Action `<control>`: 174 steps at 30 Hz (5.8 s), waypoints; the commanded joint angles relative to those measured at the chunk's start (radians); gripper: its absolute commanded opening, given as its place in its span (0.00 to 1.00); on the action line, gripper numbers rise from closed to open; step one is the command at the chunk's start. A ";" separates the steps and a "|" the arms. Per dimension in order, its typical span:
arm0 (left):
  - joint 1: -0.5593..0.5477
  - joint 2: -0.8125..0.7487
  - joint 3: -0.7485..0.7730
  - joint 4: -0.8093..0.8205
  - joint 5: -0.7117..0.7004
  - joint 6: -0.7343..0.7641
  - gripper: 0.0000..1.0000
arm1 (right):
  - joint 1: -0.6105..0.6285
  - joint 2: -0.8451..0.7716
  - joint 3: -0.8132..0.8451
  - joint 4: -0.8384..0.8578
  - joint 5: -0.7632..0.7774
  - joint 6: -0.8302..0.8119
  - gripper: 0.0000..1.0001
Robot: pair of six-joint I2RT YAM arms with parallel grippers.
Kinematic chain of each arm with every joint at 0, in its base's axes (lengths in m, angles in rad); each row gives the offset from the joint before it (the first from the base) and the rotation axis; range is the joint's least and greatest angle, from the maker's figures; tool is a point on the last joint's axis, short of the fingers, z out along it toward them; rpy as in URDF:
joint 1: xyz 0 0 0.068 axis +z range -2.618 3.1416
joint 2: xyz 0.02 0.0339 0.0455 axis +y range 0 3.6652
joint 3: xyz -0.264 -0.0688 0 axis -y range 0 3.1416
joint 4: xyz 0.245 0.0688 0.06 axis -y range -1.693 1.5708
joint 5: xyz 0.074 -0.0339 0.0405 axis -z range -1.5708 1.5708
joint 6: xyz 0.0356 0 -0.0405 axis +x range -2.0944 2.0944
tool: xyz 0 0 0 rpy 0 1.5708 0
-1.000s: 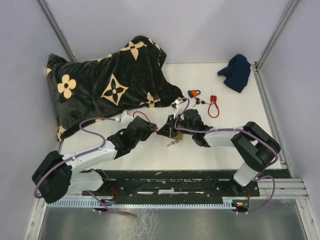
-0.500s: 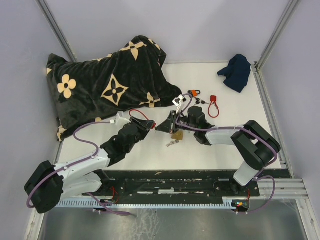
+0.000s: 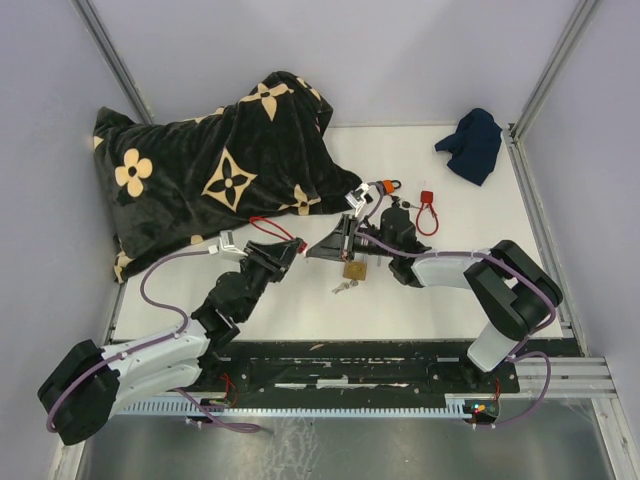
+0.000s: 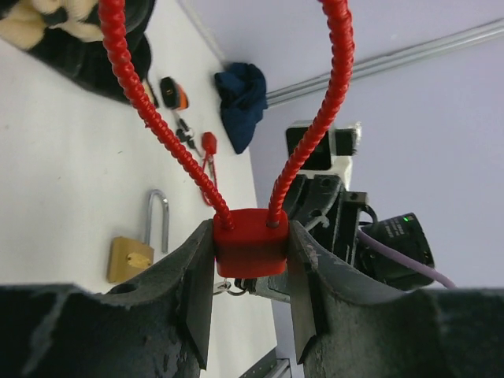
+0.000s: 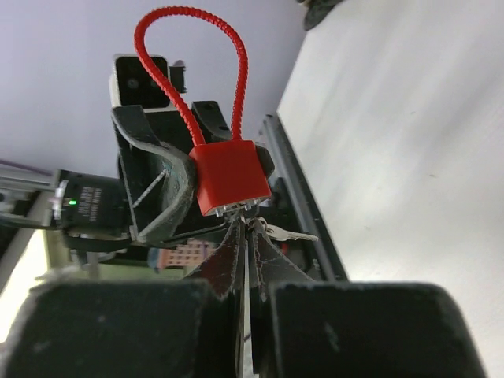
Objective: Unlock with the key
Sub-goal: Unlock the lock, then place the lock at the center of the board, then pick up the lock from the center of the board.
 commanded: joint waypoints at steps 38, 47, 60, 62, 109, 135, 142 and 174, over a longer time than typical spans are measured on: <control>0.091 0.002 0.121 -0.100 0.391 0.318 0.03 | -0.067 -0.382 0.253 -0.884 0.059 -0.661 0.56; 0.090 0.122 0.239 -0.211 0.613 0.447 0.03 | 0.014 -0.323 0.364 -0.956 0.148 -0.820 0.64; 0.090 0.157 0.278 -0.209 0.718 0.484 0.03 | 0.063 -0.242 0.374 -0.963 0.200 -0.843 0.33; 0.089 0.166 0.276 -0.213 0.737 0.486 0.03 | 0.063 -0.253 0.376 -0.958 0.227 -0.842 0.16; 0.004 0.885 1.038 -1.346 0.264 0.941 0.03 | -0.084 -0.648 0.090 -1.190 1.168 -0.875 0.99; 0.100 0.577 1.087 -1.429 0.215 0.963 0.86 | -0.182 -0.374 0.233 -1.147 0.950 -0.888 0.99; 0.193 0.439 0.972 -1.319 0.146 0.982 0.90 | -0.275 -0.126 0.342 -1.035 0.906 -0.782 0.99; 0.250 0.335 0.829 -1.214 0.112 0.960 0.92 | -0.290 0.653 1.108 -1.342 1.192 -0.406 0.82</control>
